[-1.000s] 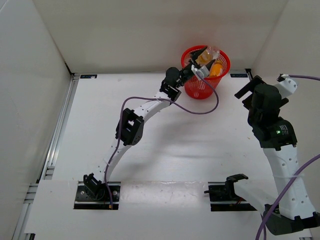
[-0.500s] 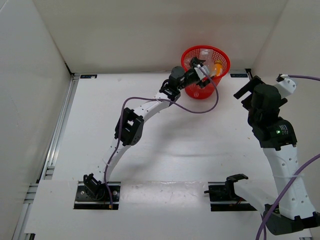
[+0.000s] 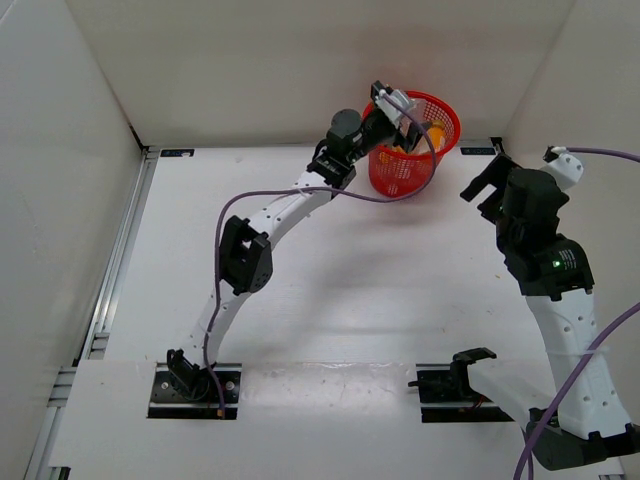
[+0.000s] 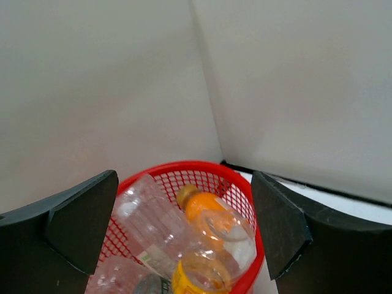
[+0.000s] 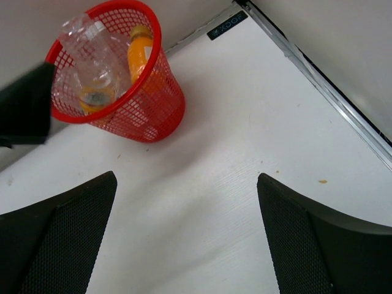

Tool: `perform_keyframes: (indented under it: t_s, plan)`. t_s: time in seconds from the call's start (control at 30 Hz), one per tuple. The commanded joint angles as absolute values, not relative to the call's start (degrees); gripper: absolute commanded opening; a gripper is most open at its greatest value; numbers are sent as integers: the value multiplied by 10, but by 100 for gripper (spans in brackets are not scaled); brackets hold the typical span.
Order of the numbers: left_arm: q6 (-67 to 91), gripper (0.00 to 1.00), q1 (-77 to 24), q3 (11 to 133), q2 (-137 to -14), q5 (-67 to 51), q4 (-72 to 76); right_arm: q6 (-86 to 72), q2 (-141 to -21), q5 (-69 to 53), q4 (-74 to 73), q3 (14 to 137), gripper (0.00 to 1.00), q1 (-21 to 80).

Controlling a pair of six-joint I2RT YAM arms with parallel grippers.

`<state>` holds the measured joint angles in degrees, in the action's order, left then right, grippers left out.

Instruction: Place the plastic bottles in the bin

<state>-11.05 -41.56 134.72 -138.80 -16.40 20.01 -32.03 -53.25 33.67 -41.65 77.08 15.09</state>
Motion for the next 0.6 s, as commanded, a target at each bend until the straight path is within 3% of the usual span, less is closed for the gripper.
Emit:
perform_keyframes:
  t_s: [0.0,0.13,0.43,0.57]
  plan:
    - [-71,100,-407,1371,-1272,-107,173,-279,-536,298,-447,771,100,144]
    - [-100,100,-366,1319,-1174,15,48,-301,-531,250,-490,739,100,99]
    - [-242,100,-176,837,-806,149,-110,-307,-501,120,-492,596,100,52]
    - [-281,100,-84,622,-622,131,-130,-324,-466,105,-487,562,100,52]
